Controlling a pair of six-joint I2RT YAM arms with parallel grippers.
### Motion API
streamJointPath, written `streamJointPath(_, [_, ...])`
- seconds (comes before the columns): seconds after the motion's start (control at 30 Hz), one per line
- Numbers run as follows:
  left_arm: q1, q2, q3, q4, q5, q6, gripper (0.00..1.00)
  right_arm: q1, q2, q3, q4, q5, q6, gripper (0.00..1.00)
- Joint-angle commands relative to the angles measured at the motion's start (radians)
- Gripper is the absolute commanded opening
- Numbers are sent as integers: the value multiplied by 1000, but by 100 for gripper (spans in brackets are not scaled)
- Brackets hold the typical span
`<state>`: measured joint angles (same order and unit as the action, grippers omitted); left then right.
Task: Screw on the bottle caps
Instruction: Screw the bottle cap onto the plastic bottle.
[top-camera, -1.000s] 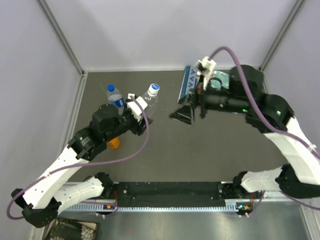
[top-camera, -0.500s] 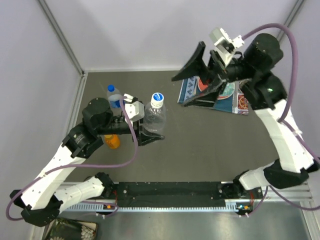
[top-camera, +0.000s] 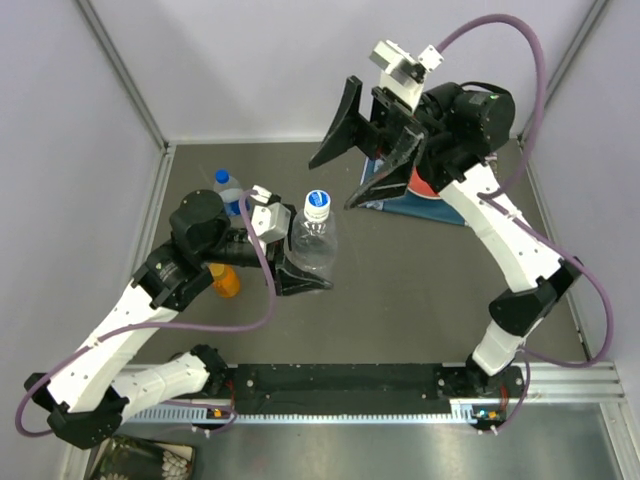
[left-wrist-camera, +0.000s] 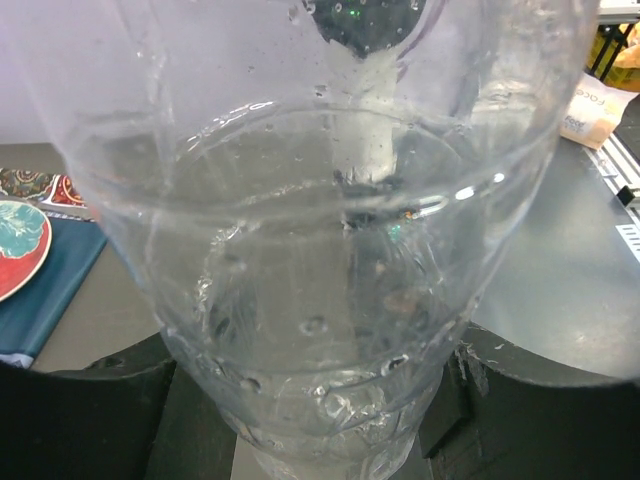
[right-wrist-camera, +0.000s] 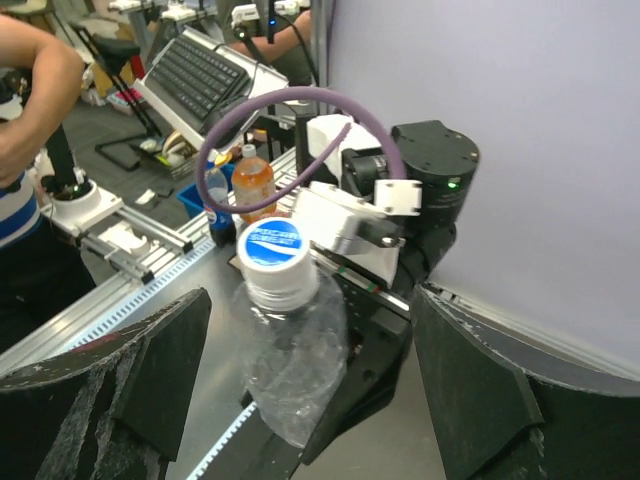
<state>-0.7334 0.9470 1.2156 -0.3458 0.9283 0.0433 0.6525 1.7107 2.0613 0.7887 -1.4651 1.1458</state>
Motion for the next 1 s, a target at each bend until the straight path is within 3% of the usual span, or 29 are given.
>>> streamJointPath(0.0, [5, -7, -13, 93, 33, -39, 2, 35, -83, -18, 73, -21, -8, 80])
streamJointPath(0.17, [6, -8, -25, 103, 24, -39, 1, 67, -85, -15, -9, -5, -64, 74])
streamJointPath(0.63, [6, -2, -39, 120, 63, -39, 2, 91, -16, 33, -42, 18, -61, 69])
streamJointPath(0.9, [6, -10, -45, 122, 40, -34, 1, 105, 0, 37, -40, 20, -49, 55])
streamJointPath(0.97, [6, -11, -45, 120, 29, -34, 1, 108, 3, 37, -46, 15, -46, 45])
